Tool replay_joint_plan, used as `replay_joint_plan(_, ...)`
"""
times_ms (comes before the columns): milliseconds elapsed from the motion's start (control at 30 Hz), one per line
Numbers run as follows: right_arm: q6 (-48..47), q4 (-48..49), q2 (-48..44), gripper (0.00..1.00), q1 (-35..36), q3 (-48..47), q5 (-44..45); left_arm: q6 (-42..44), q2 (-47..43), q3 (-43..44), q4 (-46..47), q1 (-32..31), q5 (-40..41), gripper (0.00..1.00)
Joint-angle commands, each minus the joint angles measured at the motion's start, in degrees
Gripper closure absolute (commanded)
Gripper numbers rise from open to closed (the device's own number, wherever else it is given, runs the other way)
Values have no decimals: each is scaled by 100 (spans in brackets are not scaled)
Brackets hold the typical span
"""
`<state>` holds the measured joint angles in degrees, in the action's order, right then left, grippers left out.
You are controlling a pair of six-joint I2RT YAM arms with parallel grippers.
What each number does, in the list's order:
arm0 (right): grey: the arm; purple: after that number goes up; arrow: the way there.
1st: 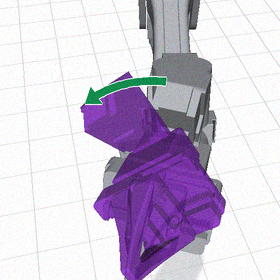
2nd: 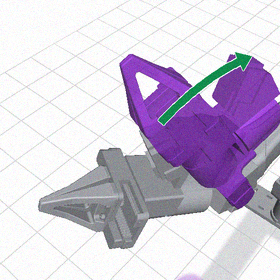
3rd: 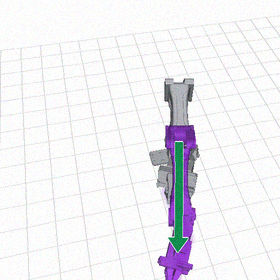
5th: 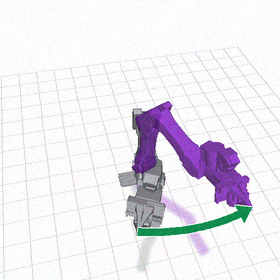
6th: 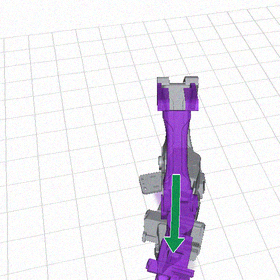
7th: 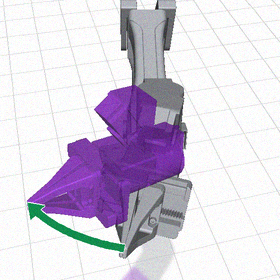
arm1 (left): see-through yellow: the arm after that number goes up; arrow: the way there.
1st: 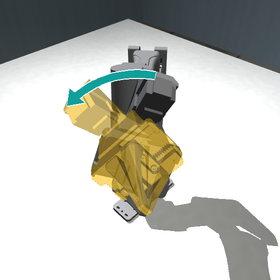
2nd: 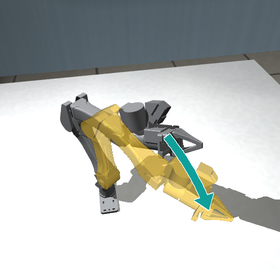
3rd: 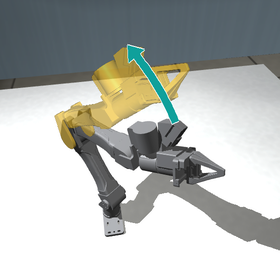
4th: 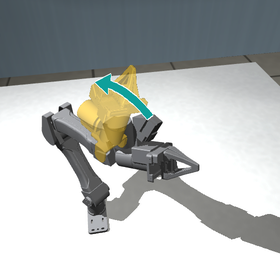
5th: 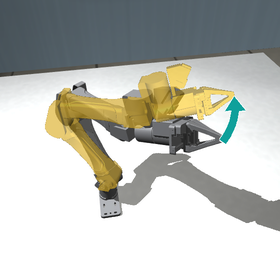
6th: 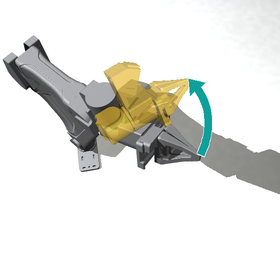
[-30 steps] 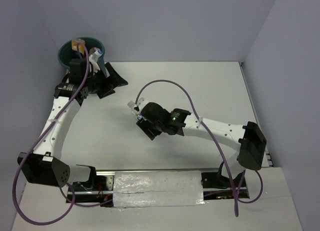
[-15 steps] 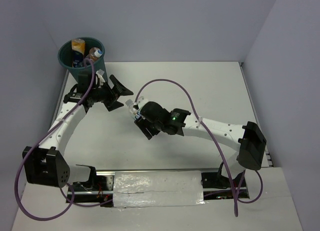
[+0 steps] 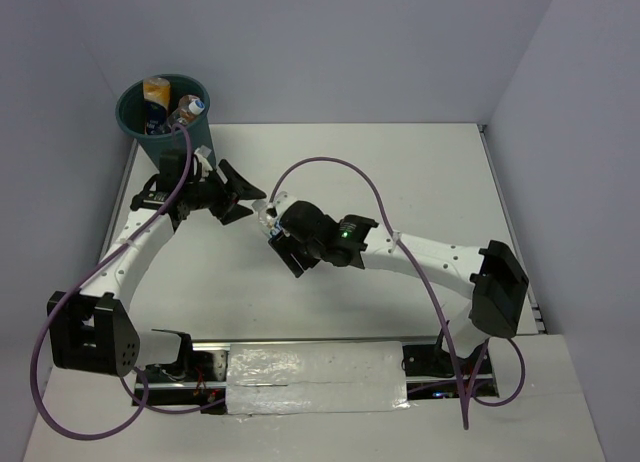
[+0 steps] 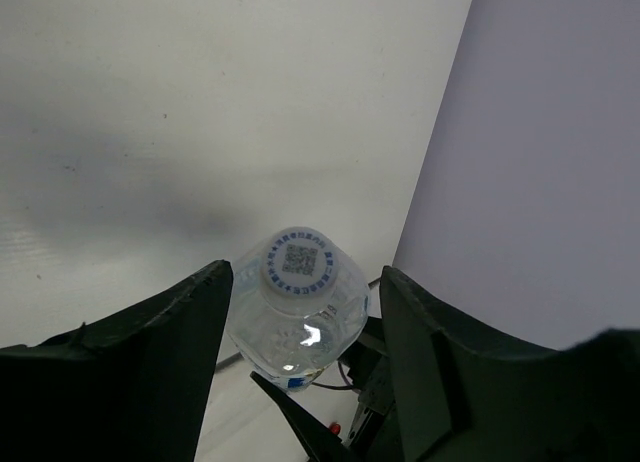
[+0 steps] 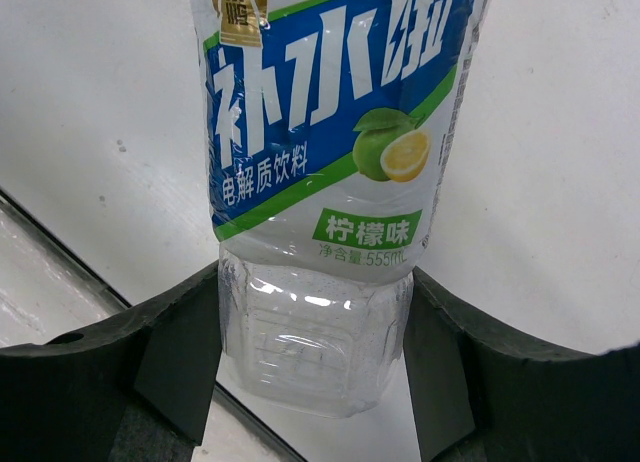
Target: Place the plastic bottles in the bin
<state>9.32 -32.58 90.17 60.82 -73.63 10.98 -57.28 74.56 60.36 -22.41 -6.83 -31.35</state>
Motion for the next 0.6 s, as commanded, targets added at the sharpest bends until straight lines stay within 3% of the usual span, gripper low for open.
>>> replay_joint_plan(0, -18, 225, 62, 45, -44, -275, -70, 94, -135, 116, 106, 41, -125, 28)
replay_joint_plan(267, -9, 190, 71, 45, -52, -310, -158, 243, -30, 29, 79, 33, -108, 21)
replay_joint_plan(567, -36, 94, 53, 44, -52, -372, -175, 182, 67, -77, 343, -11, -240, 29)
